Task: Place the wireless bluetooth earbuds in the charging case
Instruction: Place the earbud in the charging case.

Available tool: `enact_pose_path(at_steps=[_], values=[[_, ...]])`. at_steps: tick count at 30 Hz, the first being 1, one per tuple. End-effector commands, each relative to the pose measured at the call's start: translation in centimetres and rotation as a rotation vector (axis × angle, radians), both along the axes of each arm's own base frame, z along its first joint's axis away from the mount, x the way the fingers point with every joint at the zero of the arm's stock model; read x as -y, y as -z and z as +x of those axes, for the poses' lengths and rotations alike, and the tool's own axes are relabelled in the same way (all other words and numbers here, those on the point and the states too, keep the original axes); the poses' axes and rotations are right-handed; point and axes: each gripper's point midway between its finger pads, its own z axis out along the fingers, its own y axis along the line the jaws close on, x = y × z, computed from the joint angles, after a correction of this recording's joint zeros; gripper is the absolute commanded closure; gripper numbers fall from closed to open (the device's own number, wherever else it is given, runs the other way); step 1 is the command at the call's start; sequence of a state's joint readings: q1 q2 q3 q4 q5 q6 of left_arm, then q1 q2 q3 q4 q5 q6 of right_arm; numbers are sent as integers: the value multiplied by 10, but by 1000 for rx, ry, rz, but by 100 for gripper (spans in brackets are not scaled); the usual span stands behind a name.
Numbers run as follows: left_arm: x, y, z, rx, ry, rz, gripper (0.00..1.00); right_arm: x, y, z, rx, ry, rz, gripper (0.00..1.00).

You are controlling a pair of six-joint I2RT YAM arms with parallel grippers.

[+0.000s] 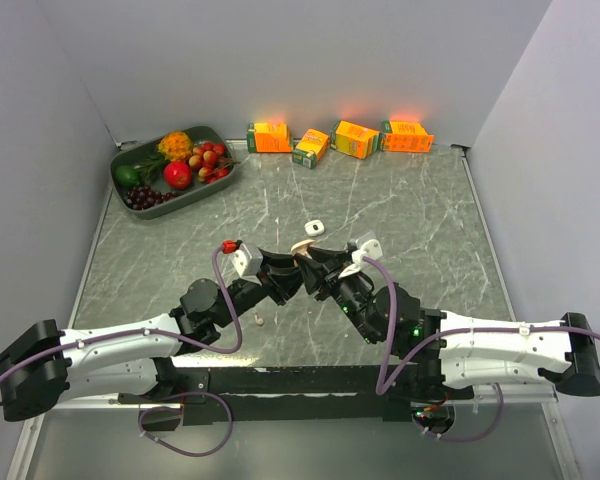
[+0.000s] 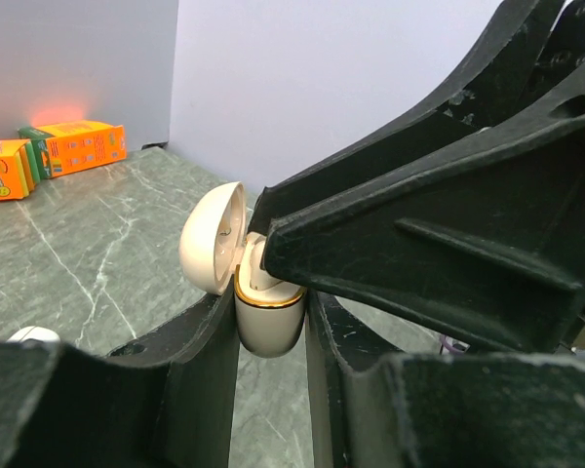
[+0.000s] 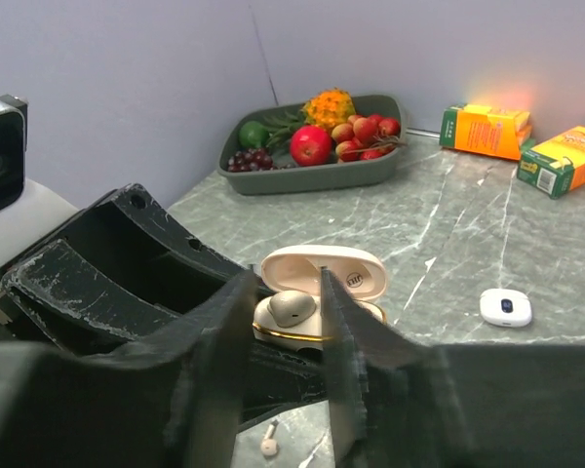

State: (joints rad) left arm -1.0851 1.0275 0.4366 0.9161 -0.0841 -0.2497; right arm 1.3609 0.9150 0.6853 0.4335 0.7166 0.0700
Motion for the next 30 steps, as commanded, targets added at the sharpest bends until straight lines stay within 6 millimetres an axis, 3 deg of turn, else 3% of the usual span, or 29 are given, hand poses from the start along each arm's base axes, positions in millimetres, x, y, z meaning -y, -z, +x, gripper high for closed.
enact_pose_path(at_steps=[1, 8, 12, 15, 19, 20, 24, 25, 26, 28, 30], values=[[-6, -22, -1, 43, -5, -74, 99, 9, -30, -2, 0, 15, 69, 52], [-7, -19, 0, 44, -19, -62, 99, 26, -55, -3, -3, 35, 118, 40], [-13, -17, 2, 50, -42, -46, 99, 59, -77, -2, 5, 86, 177, 37], [-23, -14, 3, 45, -72, -43, 99, 82, -78, -2, -4, 130, 171, 36], [-38, -7, 2, 32, -108, -24, 99, 89, -45, 1, -65, 167, 44, 34], [-42, -7, 2, 30, -117, -25, 99, 87, -22, 0, -94, 161, -60, 34], [-71, -14, -2, 25, -175, -44, 99, 57, 52, -8, -258, 59, -266, 32], [-76, -2, 2, 1, -207, -10, 99, 43, 71, -18, -317, -20, -287, 32], [-87, -10, -1, 11, -222, -34, 99, 34, 83, -21, -354, -61, -308, 32], [-100, 1, 4, -24, -281, -6, 99, 8, 116, -37, -465, -188, -354, 31], [-115, -2, 5, -38, -325, -28, 99, -11, 138, -42, -528, -250, -391, 31]])
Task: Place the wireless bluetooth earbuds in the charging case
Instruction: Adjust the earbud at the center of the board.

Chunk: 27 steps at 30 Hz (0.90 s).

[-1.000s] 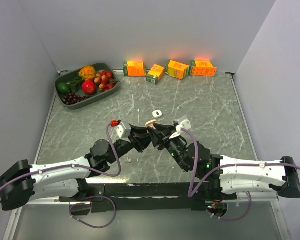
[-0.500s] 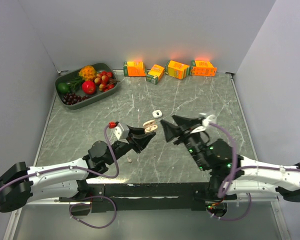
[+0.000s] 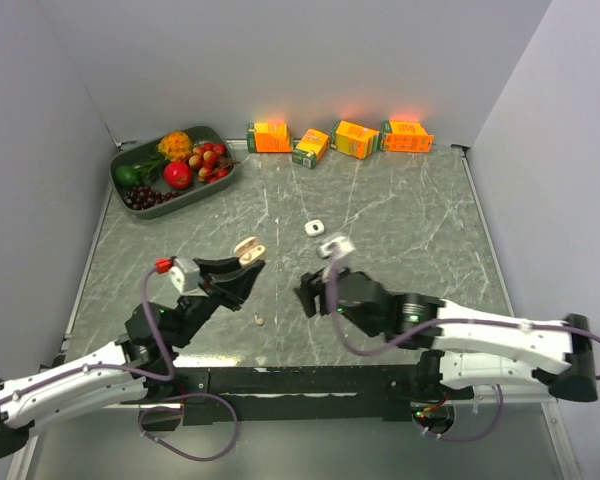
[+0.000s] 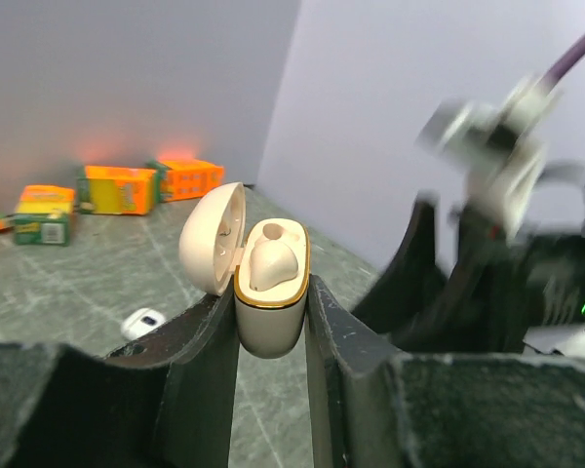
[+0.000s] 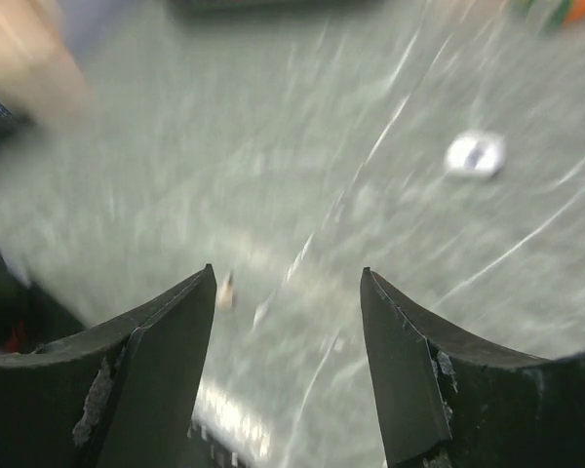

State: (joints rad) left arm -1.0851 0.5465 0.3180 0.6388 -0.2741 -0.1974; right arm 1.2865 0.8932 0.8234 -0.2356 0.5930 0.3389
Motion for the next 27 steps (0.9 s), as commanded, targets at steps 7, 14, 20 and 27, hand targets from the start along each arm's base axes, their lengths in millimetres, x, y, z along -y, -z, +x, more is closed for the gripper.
enact_pose_path(at_steps=[7, 14, 20, 27], values=[[-60, 24, 16, -114, -240, 17, 99, -86, 119, -48, -446, -328, -115, 32], [-67, 20, 11, -106, -231, -8, 99, -114, 154, -37, -568, -272, -107, 33], [-64, 12, 9, -77, -212, -1, 99, -134, 179, -20, -587, -207, -121, 33], [-65, 7, 6, -67, -202, -11, 99, -141, 201, -5, -591, -130, -186, 34]])
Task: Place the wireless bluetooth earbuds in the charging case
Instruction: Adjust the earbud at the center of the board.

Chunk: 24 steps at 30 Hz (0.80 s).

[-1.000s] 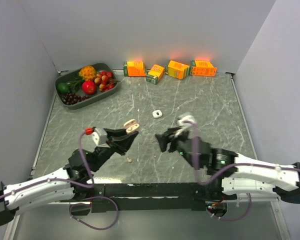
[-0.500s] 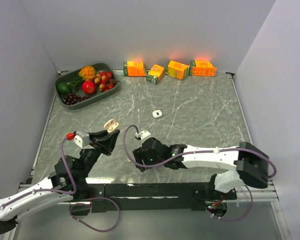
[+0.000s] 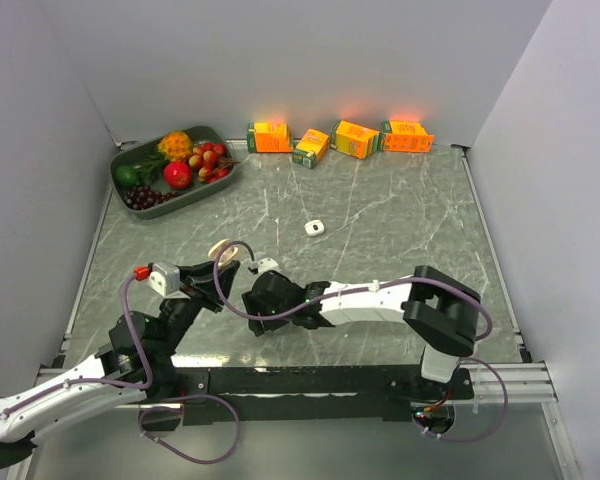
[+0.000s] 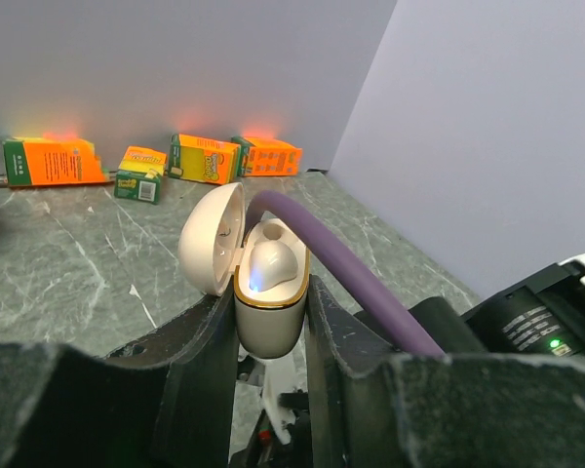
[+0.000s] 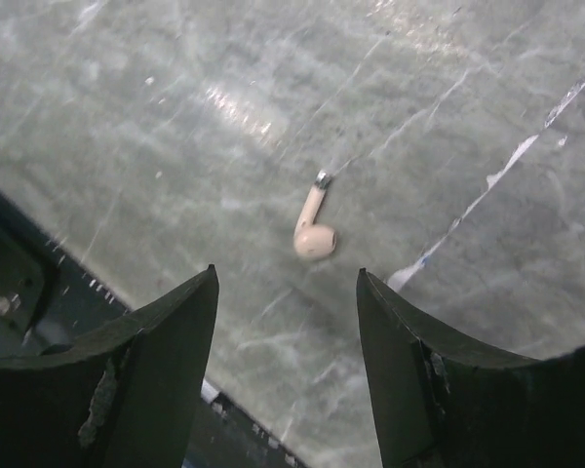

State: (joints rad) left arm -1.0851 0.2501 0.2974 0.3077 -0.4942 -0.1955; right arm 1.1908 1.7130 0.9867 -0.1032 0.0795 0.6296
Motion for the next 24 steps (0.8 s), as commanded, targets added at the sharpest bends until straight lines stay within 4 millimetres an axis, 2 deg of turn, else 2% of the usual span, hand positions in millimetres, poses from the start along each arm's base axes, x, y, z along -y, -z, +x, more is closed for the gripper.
enact_pose_path(at_steps=[1, 5, 10, 16, 24], values=[[-4, -13, -3, 32, 4, -20, 99, -14, -2, 18, 36, 56, 6, 34], [-5, -15, -4, 37, 7, -30, 99, -10, 13, 26, 49, 82, -64, 35], [-4, -16, -4, 43, 9, -26, 99, 5, 29, 30, 54, 121, -162, 36], [-3, -15, -3, 43, 7, -21, 99, 22, 30, 38, 67, 171, -226, 36], [-2, -14, -4, 43, 14, -25, 99, 42, 31, 34, 64, 165, -294, 36]])
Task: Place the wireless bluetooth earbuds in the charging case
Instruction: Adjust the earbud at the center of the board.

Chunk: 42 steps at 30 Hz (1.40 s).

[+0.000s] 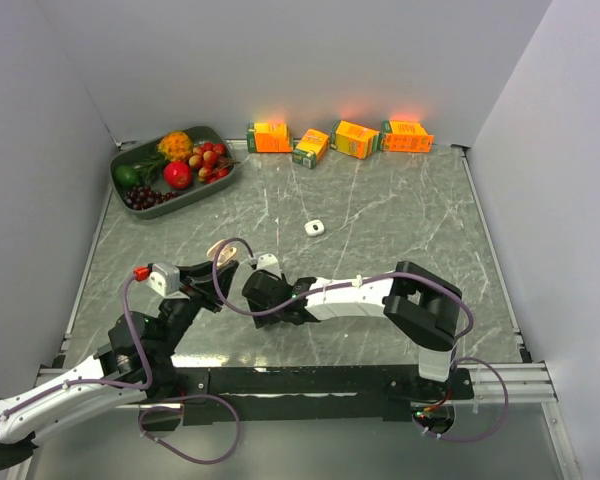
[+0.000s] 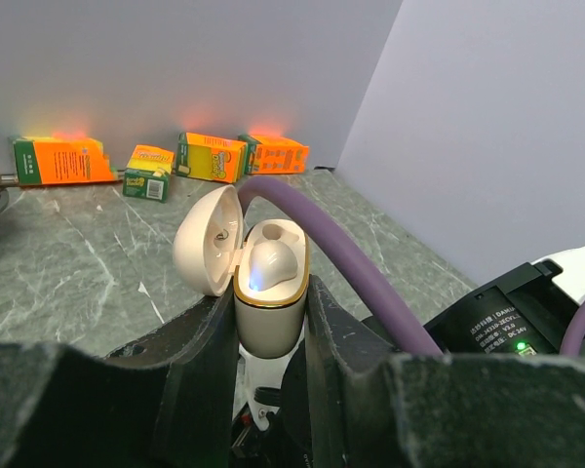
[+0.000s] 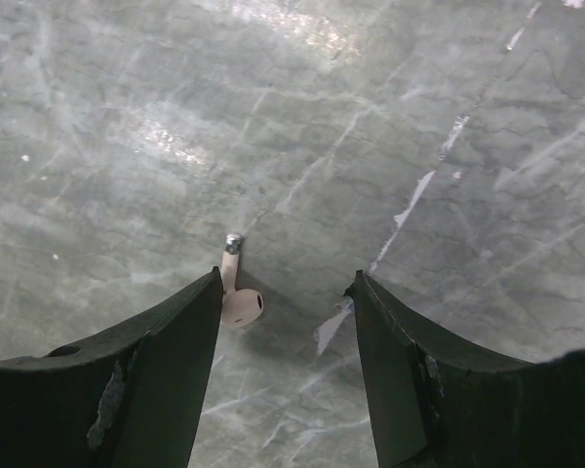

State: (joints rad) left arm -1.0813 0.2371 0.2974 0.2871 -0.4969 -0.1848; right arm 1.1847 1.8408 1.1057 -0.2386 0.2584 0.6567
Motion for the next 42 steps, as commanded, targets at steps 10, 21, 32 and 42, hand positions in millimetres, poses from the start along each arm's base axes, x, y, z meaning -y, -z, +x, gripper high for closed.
enact_pose_path(at_steps=[10, 21, 32, 42], values=[[-1, -20, -6, 46, 27, -44, 99, 76, 4, 12, 26, 92, -182, 34], [1, -19, -6, 48, 31, -37, 99, 108, -30, 47, 141, 109, -115, 33], [-2, -21, -7, 50, 30, -51, 99, 29, -27, -20, 100, -186, 17, 26], [-1, -20, -8, 48, 36, -53, 99, 8, -9, -21, 96, -230, -80, 26]])
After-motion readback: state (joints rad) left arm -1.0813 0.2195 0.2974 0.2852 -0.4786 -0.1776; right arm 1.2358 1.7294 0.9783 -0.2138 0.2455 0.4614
